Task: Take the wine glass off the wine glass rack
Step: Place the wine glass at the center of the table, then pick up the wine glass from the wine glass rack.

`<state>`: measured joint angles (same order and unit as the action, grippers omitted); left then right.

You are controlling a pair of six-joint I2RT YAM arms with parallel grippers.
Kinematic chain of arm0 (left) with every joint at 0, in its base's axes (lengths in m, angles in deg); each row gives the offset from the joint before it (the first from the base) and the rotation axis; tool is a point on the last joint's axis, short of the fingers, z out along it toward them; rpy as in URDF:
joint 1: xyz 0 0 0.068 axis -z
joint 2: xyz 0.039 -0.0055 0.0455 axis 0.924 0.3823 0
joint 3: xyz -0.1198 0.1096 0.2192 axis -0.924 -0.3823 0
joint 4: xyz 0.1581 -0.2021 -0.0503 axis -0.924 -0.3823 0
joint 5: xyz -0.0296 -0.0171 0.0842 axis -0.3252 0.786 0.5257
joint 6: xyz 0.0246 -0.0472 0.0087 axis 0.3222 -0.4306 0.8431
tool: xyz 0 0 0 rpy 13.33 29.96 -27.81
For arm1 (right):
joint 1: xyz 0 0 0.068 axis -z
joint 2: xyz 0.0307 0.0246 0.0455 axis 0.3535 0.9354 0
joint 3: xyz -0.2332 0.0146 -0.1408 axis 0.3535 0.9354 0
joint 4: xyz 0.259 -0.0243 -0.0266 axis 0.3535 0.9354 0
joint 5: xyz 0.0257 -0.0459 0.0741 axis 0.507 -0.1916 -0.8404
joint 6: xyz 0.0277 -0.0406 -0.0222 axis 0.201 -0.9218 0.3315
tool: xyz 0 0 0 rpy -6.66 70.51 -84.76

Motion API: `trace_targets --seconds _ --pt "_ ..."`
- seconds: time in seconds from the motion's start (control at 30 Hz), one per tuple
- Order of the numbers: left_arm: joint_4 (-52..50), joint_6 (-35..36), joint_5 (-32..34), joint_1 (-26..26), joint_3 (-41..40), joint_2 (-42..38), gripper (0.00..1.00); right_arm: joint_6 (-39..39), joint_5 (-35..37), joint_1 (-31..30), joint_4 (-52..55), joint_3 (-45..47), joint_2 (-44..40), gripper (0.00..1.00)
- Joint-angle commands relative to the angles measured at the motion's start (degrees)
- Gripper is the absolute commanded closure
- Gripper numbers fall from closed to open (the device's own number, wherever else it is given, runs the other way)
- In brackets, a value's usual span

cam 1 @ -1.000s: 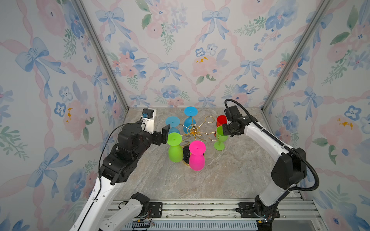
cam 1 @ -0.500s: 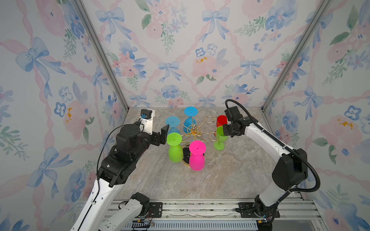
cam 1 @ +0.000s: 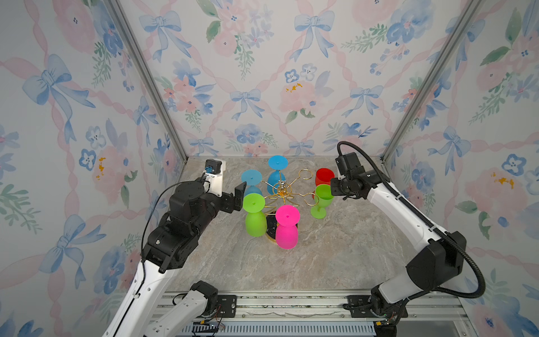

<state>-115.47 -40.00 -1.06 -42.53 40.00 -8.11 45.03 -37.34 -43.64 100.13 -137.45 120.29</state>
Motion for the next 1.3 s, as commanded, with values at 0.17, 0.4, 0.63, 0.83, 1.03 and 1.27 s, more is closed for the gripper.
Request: trace_targets --seconds 0.17,0.4,0.63,0.83,1.03,1.27 --pt "-0.7 0.7 2.0 -0.6 -0.6 -0.4 0.07 -2.4 -4.1 -0.7 2.8 0.0 -12.5 0.35" --pt "-0.6 0.2 2.3 -0.6 -1.4 -0.1 0.07 1.5 -13.3 -0.7 6.5 -0.6 -20.9 0.36" --pt "-0.6 0.7 2.8 -0.7 -1.7 -0.6 0.07 11.5 -36.4 -2.0 1.4 3.6 -25.7 0.41" --pt "-0.5 0.7 3.0 -0.8 -1.6 -1.3 0.07 17.2 -38.8 -9.3 -2.2 6.6 -27.9 0.46" --pt "-0.5 0.8 3.7 -0.8 -3.6 -2.5 0.07 25.4 -36.3 -16.3 -9.4 13.4 -30.5 0.47" --pt "-0.5 0.1 4.8 -0.8 -5.7 -4.9 0.07 28.2 -34.0 -22.0 -13.4 15.1 -29.6 0.52"
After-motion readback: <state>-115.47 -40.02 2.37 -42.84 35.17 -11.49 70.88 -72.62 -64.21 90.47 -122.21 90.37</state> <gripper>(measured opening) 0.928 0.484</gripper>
